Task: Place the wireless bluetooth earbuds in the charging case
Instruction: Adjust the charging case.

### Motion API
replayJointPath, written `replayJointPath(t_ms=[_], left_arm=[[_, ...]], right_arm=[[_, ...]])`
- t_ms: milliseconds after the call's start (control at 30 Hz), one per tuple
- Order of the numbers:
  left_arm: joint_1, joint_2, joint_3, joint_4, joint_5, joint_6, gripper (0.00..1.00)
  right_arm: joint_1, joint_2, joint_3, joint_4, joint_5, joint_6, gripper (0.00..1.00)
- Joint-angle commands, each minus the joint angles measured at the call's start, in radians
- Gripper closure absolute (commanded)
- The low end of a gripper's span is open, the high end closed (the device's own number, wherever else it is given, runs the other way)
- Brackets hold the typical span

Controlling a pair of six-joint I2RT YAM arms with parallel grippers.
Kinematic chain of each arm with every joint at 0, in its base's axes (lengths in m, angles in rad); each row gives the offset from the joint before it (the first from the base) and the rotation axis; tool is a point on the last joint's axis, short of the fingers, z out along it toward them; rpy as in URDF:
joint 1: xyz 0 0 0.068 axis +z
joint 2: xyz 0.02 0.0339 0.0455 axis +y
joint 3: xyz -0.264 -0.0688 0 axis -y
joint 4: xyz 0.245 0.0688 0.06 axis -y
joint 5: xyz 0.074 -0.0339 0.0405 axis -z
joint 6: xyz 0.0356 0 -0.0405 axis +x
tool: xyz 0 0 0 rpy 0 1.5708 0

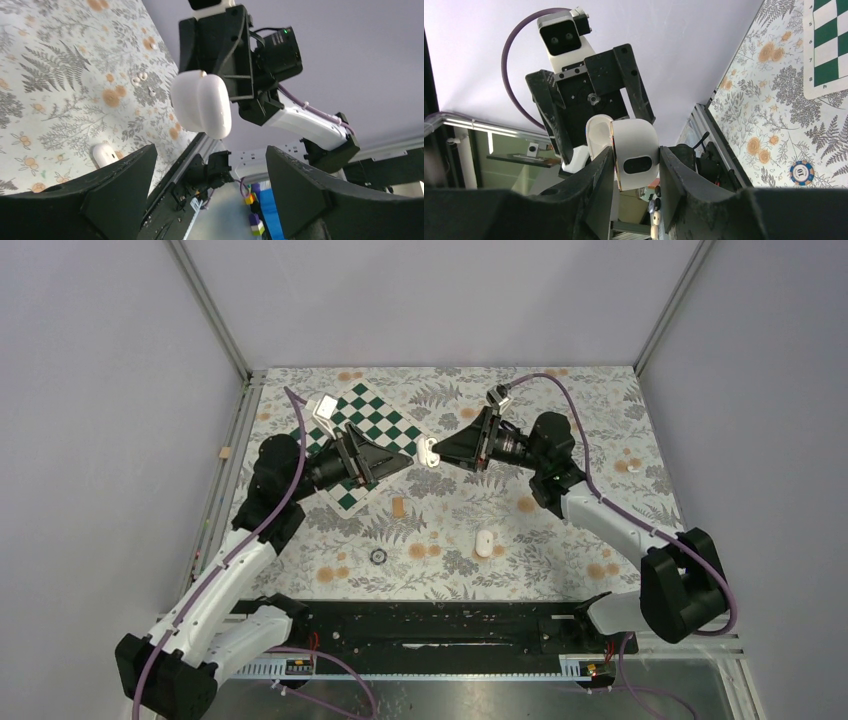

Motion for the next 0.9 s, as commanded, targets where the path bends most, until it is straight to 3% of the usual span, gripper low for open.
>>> replayJointPath(t_ms=[0, 433, 867], left_arm=[[0.004, 0.038, -0.022, 0.173, 0.101, -0.082, 0.2], [0.004, 0.074, -0.003, 0.193, 0.11, -0.097, 0.27], [0.004, 0.077, -0.014, 0.194, 0.1, -0.107, 0.44]], right_arm=[[0.013, 0.022, 0.011, 0.135, -0.021, 0.069, 0.97], [0.052, 0.048, 0.028, 0.094, -0.026, 0.034, 0.97], [0.06, 0.048, 0.022, 0.1, -0.024, 0.035, 0.97]])
